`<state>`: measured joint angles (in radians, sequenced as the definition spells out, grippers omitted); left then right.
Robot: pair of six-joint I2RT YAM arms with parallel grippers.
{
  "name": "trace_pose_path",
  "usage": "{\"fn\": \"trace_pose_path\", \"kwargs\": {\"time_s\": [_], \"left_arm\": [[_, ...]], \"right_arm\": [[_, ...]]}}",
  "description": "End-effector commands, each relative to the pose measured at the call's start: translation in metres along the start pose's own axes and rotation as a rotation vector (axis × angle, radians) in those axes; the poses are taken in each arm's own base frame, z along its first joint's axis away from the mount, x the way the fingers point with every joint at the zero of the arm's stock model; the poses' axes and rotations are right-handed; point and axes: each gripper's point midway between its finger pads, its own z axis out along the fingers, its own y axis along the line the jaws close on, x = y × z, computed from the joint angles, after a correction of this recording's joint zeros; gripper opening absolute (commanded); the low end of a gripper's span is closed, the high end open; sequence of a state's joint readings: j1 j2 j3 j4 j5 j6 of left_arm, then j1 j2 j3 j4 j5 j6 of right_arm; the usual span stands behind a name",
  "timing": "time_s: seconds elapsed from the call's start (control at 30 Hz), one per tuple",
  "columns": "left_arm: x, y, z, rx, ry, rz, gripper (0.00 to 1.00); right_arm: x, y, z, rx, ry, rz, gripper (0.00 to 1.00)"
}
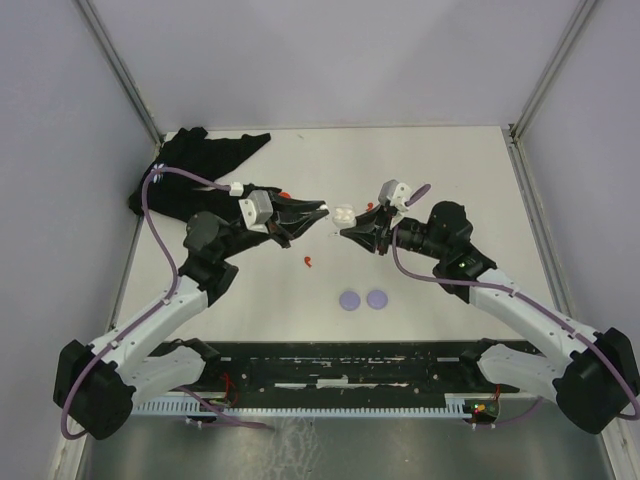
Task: Insert the wireless bluetooth earbuds into the charging case
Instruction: Pick up the earbud from the center of the board, then place the earbud in the charging case.
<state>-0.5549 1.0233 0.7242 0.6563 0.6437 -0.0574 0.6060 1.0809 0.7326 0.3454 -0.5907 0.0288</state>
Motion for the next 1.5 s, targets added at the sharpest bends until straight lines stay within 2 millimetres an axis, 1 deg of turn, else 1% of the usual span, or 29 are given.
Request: {"fn": "trace_pose_path", "kwargs": {"time_s": [0.0, 0.1, 0.33, 0.57, 0.77, 1.0, 1.37, 1.47], "left_arm": [[-0.042, -0.022, -0.001, 0.118, -0.169, 0.228, 0.11], [-0.042, -0.026, 0.0, 0.137, -0.179, 0.239, 0.11], [-0.044, -0.024, 0.006, 0.124, -0.198, 0.27, 0.11], [-0.031, -0.028, 0.018, 0.131, -0.178, 0.288, 0.11], [-0.031, -0.025, 0.022, 0.095, -0.176, 0.306, 0.09], [-0.022, -0.024, 0.019, 0.084, -0.126, 0.321, 0.09], [-0.025, -0.019, 0.006, 0.022, -0.091, 0.35, 0.08], [-0.022, -0.02, 0.005, 0.03, -0.08, 0.343, 0.08]], "right_arm": [[-0.051, 0.008, 0.006, -0.056, -0.15, -0.092, 0.02], [-0.054, 0.011, 0.007, -0.068, -0.165, -0.094, 0.02], [-0.052, 0.016, 0.009, -0.078, -0.171, -0.107, 0.02], [-0.053, 0.022, 0.01, -0.086, -0.179, -0.12, 0.02], [-0.053, 0.024, 0.009, -0.083, -0.177, -0.128, 0.02], [-0.055, 0.025, 0.007, -0.074, -0.181, -0.134, 0.02], [-0.054, 0.021, 0.004, -0.042, -0.18, -0.136, 0.02], [-0.056, 0.022, 0.004, -0.042, -0.184, -0.136, 0.02]]}}
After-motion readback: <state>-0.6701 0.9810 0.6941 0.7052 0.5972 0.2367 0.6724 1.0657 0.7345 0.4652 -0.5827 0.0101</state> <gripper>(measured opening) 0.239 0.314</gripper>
